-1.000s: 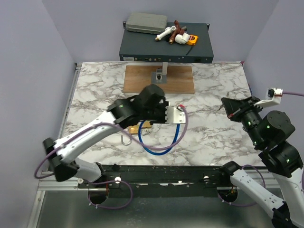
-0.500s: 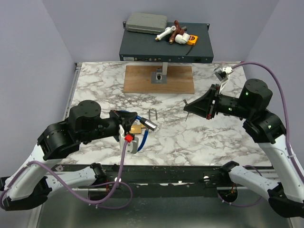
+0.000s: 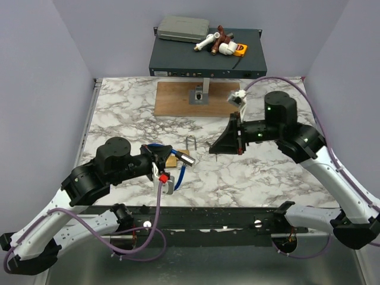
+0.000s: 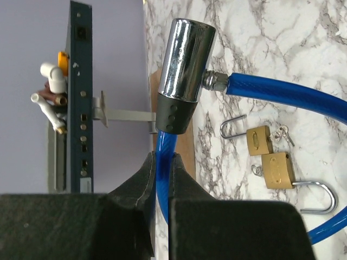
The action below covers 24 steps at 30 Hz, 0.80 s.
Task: Unlock with the key
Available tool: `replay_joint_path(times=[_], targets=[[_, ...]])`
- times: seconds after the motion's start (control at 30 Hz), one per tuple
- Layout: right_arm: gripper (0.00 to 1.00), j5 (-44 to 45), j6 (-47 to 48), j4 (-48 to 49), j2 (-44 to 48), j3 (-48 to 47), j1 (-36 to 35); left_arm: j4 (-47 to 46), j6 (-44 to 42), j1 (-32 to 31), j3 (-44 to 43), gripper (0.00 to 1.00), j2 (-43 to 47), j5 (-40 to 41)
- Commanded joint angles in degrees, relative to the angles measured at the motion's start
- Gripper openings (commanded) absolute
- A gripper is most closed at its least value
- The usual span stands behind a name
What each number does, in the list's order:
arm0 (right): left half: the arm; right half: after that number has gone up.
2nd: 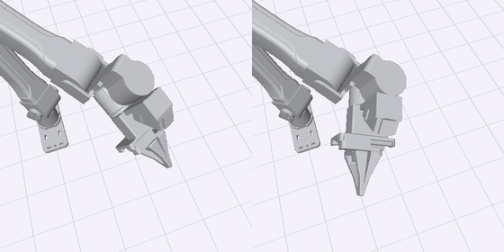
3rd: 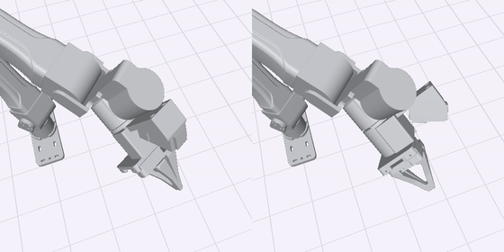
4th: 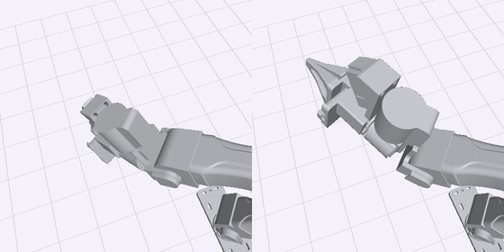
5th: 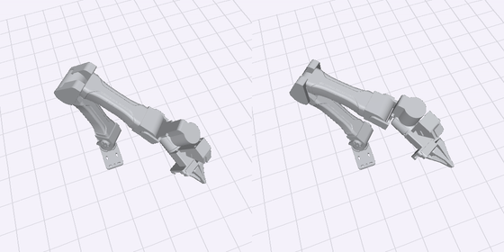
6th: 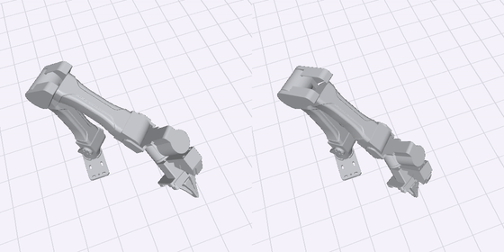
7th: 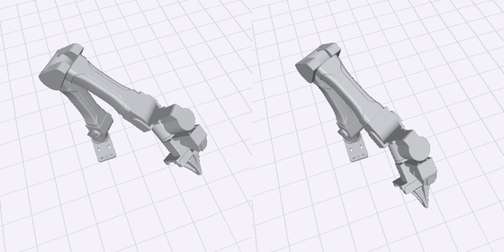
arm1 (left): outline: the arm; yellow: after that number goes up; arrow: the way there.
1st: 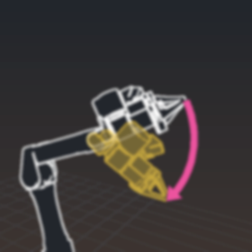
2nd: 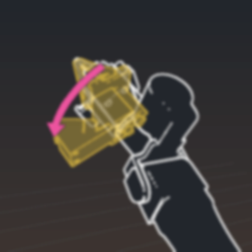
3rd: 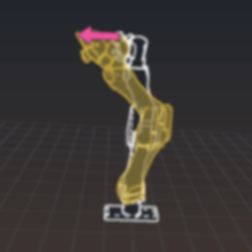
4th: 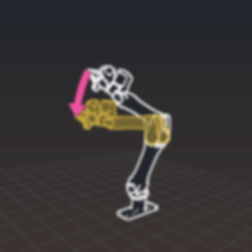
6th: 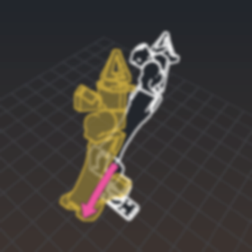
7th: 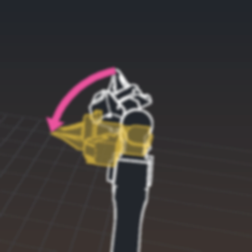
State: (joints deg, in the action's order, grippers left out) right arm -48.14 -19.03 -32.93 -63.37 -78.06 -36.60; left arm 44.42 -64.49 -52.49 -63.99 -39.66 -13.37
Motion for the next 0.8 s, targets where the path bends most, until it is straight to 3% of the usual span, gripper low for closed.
replay_joint_path(times=[0.0, 0.3, 0.77], targets=[[0.01, 6.62, 4.56, -4.64, -4.36, -4.6, -7.96, -11.49, 7.41, 4.05, 2.0, 0.0, 1.95, -2.63], [0.01, 7.45, 8.45, -10.27, -6.49, -6.88, -9.65, -9.84, 10.02, 9.38, 2.74, 0.0, 3.05, -5.45], [0.01, 6.82, 8.36, -12.96, -8.51, -8.79, -12.61, -7.69, 6.74, 9.69, 3.07, 0.0, 1.54, -7.28]])
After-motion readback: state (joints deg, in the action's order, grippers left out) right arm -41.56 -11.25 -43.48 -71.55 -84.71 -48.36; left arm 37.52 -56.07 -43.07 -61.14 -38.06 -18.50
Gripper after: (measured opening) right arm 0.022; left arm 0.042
